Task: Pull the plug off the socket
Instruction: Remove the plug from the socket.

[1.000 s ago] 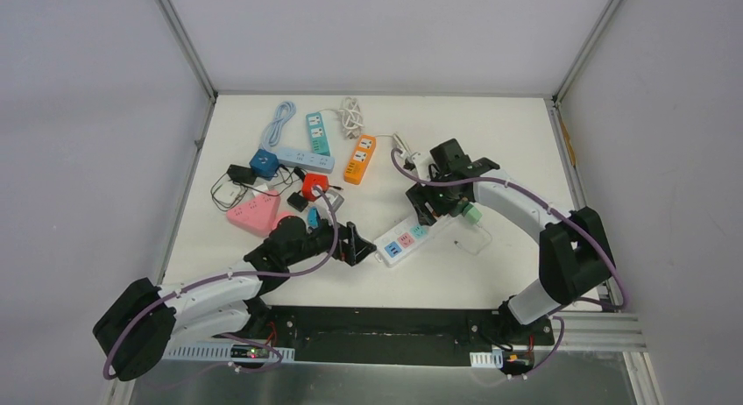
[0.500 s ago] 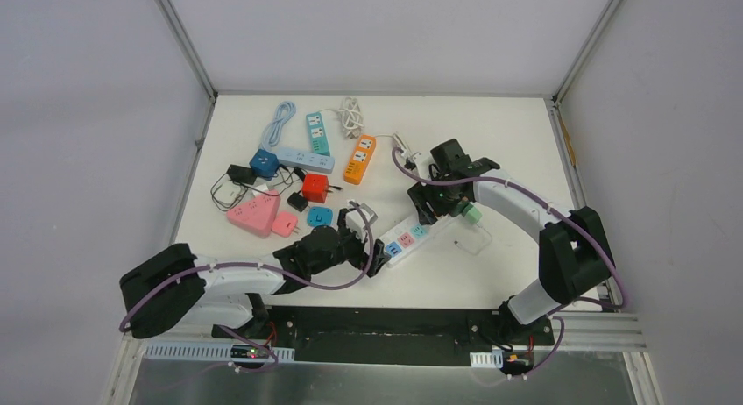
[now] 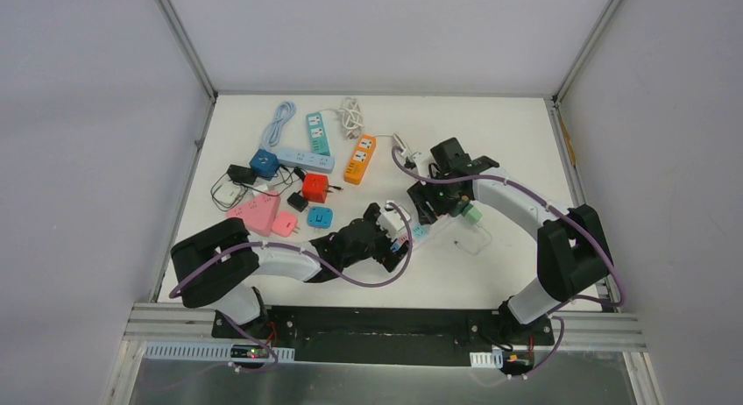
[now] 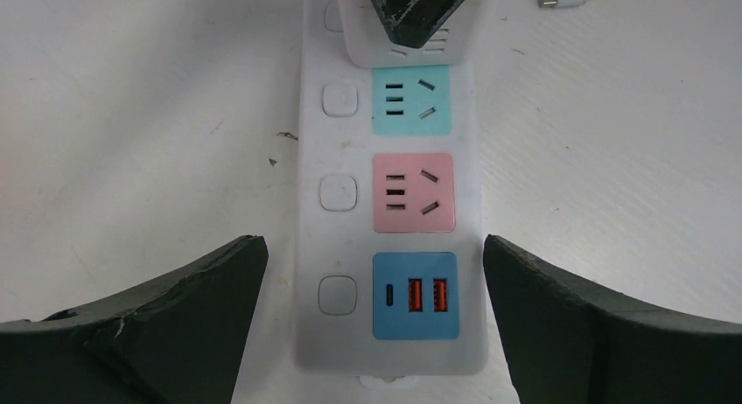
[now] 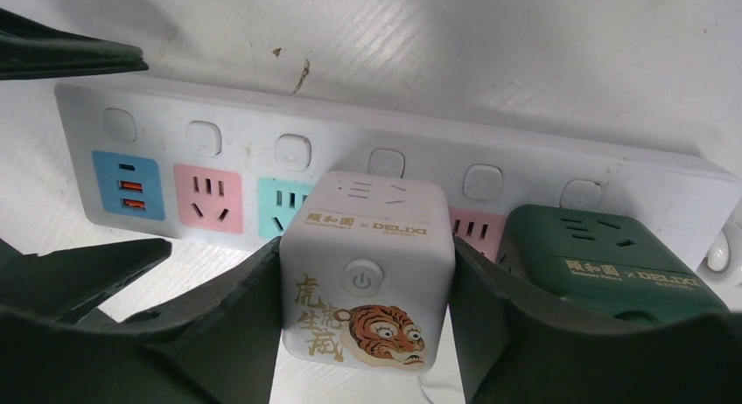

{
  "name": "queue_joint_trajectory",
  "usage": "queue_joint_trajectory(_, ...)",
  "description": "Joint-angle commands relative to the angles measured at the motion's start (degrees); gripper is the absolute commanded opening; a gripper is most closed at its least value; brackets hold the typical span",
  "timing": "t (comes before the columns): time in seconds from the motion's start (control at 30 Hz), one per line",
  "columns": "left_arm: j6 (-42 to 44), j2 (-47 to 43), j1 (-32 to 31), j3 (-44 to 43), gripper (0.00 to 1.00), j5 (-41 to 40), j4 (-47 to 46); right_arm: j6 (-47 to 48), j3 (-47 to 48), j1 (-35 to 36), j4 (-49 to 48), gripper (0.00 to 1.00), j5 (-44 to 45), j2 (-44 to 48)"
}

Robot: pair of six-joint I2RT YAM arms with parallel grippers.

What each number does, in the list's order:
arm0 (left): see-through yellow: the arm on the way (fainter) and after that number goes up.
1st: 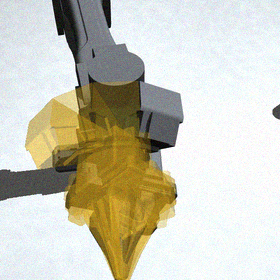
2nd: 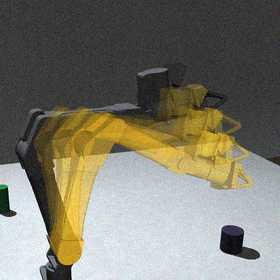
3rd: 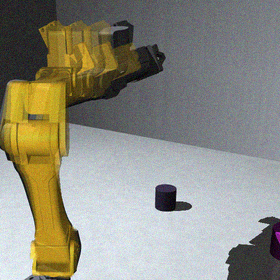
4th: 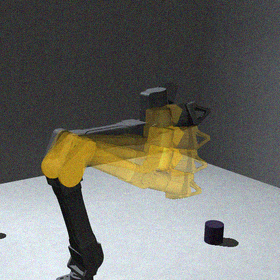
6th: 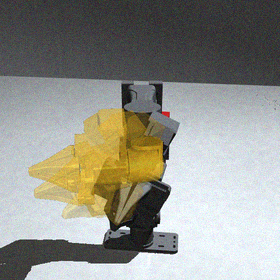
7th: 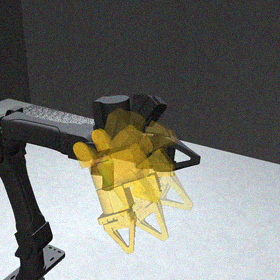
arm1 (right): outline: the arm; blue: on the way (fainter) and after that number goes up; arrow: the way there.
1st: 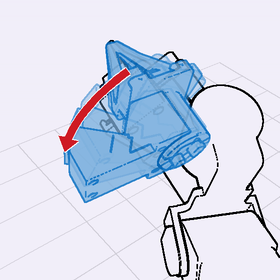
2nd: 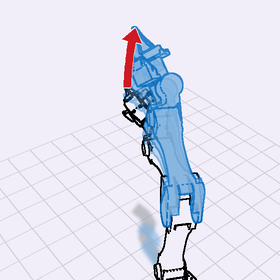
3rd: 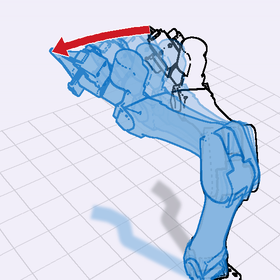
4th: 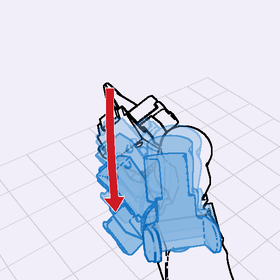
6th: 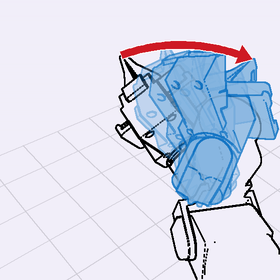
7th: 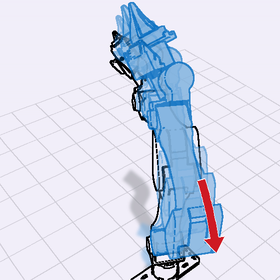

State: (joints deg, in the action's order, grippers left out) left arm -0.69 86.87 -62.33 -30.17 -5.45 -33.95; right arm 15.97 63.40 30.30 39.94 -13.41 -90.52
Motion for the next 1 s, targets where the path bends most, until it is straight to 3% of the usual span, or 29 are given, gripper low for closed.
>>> queue_joint_trajectory(0.0,3.1,2.5,-0.5,-3.1,0.97,1.5,-1.3,0.0,0.9,0.2,2.7,0.0,-3.8,-1.2)
queue_joint_trajectory(0.27,1.9,5.4,-0.5,-4.8,0.8,1.3,0.6,0.9,1.0,-0.1,3.4,0.0,-5.0,-1.4)
queue_joint_trajectory(0.6,-1.4,7.9,-0.5,-3.5,0.73,3.3,-2.0,1.0,1.0,-0.4,3.1,0.0,-4.1,-1.2)
queue_joint_trajectory(0.73,-2.1,8.3,-0.5,-3.7,0.61,3.4,-1.1,2.4,1.1,-0.4,3.7,0.0,-4.5,-1.1)
queue_joint_trajectory(0.97,-3.7,9.3,-0.5,-4.4,0.23,3.6,0.2,4.0,1.0,-0.4,4.6,0.0,-5.1,-1.2)
